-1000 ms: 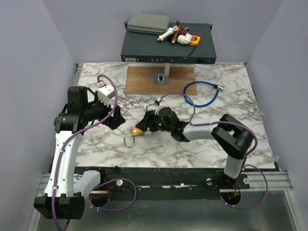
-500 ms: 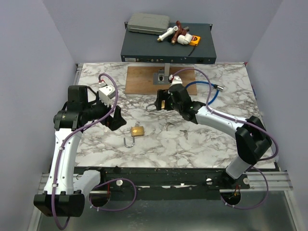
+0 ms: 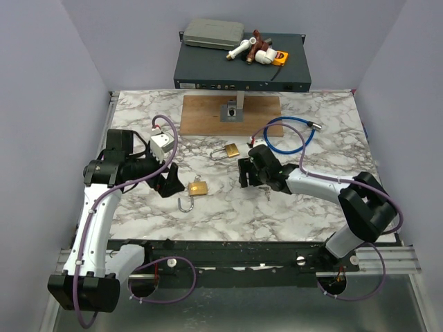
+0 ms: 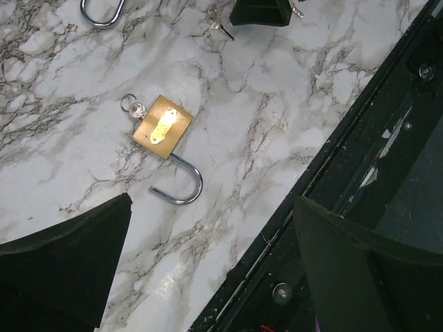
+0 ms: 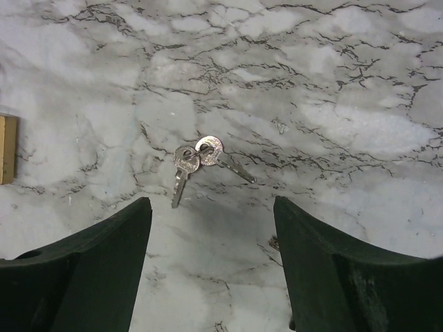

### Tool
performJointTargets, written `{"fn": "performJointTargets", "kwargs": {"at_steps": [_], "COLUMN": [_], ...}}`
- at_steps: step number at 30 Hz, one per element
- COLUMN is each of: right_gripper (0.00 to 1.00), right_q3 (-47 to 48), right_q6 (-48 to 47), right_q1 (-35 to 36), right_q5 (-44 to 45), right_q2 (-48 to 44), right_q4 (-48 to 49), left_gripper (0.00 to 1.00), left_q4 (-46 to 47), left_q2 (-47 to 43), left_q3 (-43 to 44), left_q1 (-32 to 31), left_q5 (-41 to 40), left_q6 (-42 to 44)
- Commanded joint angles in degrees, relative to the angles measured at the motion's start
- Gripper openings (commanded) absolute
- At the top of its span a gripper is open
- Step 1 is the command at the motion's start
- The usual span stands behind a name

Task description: Unlock with the key

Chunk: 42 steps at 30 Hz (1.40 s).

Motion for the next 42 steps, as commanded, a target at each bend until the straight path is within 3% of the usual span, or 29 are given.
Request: {"fn": "performJointTargets", "kwargs": {"at_steps": [1,6,12,26,35,41,42], "right_gripper": [0.73,0.69,0.57,0.46,0.28,0.01,0.01], "right_q3": [0.0,2.5,4.5,5.0,4.3,4.0,3.8], "right_q6": [0.9,-0.1,0.8,3.2,3.9,4.1,4.1], "right_q1": [0.2,0.2,0.2,1.6,1.6,1.6,1.6], "right_q5": [-1.6,-1.1,-3.2,-3.5,-1.7,-1.1,-1.0], "right_q2": [-1.2,1.9,4.9,9.1,10.6,11.1,10.8], "right_q4": [1.9,2.7,3.7,4.5,7.1,7.6,7.8], "left_gripper": [0.99,0.98,0.98,0.98,0.99,0.96,0.95], "left_q4": [-0.5,-0.1,0.0,2.0,1.5,1.0,1.0], "left_q2": [-1.0,-1.3,-1.4,-2.1,-2.1,-2.6,-2.7], "left_q3": [-1.0,-1.3,-2.0,-4.7,-5.5,-7.1,-7.4], "left_q1": [-1.8,-2.5,-2.9,-3.2,-3.9,-4.9,-4.9], "left_q5": [0.4,0.0,-0.8,-1.6,-1.0,-0.6,-0.6], "left_q6": [1.0,0.6,1.3,3.7,5.0,7.0,7.4]}}
